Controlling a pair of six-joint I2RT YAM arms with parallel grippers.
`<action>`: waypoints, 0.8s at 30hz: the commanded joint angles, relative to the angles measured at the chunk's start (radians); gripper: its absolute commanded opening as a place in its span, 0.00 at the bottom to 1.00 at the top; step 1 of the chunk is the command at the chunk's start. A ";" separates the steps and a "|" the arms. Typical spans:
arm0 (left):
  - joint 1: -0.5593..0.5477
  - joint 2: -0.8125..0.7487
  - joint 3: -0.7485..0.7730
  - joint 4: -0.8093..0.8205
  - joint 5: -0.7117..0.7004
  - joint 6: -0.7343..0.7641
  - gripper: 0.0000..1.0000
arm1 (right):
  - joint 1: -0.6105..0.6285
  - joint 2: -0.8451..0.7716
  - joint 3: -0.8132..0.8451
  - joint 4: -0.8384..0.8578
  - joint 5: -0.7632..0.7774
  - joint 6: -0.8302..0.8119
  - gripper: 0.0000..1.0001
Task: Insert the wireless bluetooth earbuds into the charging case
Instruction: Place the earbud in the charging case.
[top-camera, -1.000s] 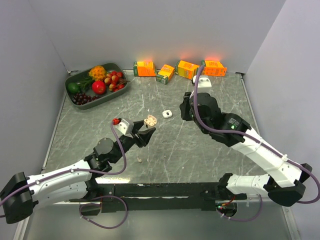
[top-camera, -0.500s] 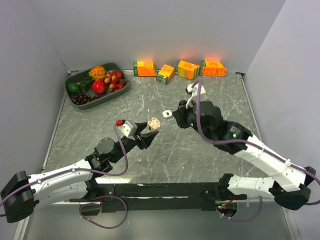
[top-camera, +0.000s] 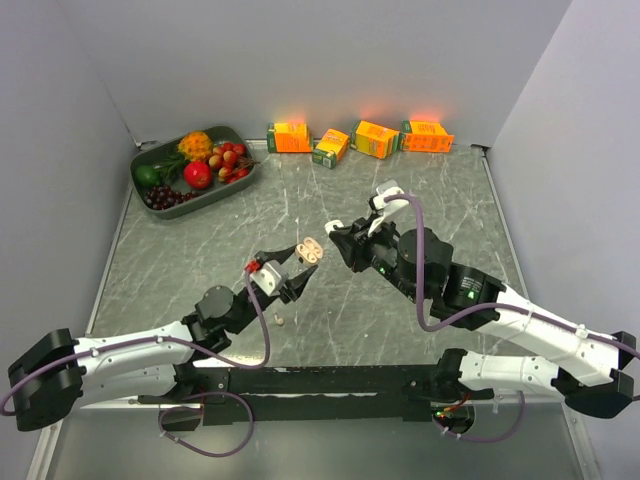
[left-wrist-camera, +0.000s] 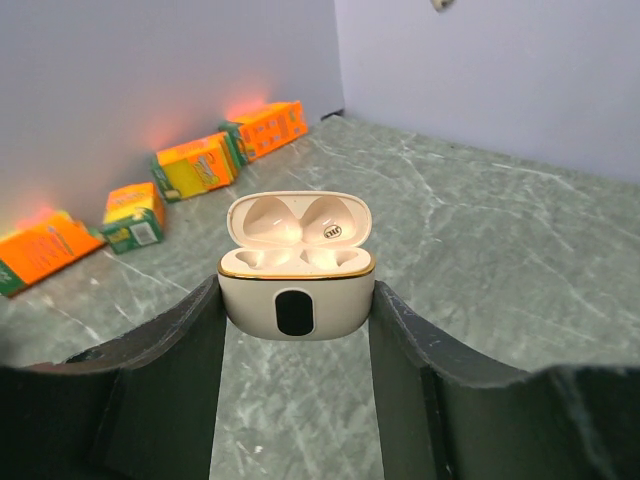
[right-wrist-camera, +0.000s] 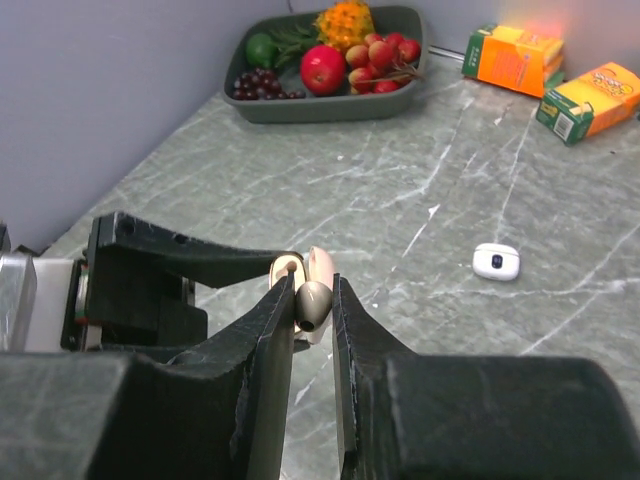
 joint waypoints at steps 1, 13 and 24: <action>-0.021 -0.014 -0.039 0.193 -0.049 0.145 0.01 | 0.028 -0.008 0.011 0.084 0.017 0.002 0.00; -0.066 -0.033 -0.031 0.173 -0.048 0.204 0.01 | 0.125 0.032 -0.081 0.317 0.073 -0.120 0.00; -0.073 -0.025 0.015 0.100 -0.083 0.138 0.01 | 0.201 0.096 -0.233 0.752 0.311 -0.284 0.00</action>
